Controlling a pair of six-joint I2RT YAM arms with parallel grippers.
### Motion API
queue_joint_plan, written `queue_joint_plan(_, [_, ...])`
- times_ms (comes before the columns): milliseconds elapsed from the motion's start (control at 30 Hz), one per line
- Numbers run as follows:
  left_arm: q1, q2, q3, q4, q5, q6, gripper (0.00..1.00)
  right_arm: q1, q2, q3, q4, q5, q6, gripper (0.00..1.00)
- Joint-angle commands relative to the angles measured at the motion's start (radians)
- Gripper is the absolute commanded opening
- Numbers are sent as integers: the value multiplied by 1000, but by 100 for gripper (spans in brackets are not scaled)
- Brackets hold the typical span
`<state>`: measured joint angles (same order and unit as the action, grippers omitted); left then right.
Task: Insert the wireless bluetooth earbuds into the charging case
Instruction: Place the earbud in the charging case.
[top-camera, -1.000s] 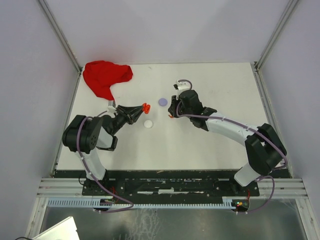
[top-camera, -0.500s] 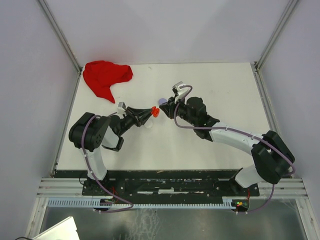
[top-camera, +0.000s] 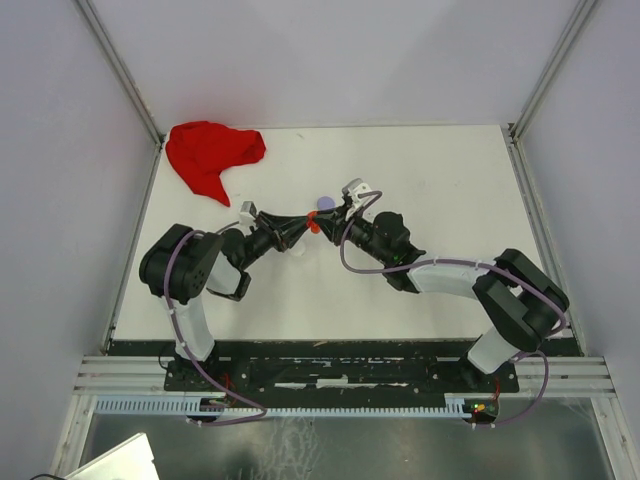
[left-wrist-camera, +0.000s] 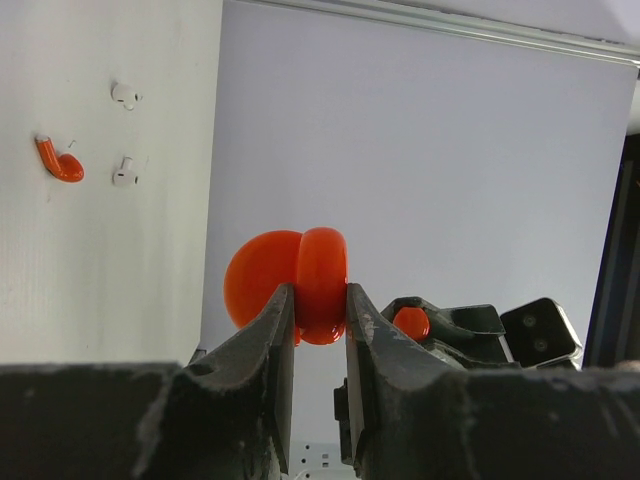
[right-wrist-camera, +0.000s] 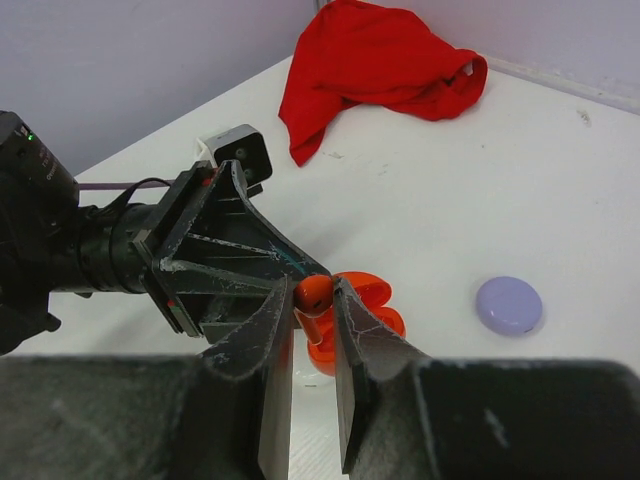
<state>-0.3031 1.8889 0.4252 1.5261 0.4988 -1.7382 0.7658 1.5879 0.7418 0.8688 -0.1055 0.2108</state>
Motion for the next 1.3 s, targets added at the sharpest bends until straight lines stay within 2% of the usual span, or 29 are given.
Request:
queue_joint_plan(0, [-8,-3,25,204,-7,-50,3,6,19,-4,154,-10,-31,4])
queue_joint_plan(1267, [-10,-52,26,204,13,-75,3,6,109,-32,240,24,-75,3])
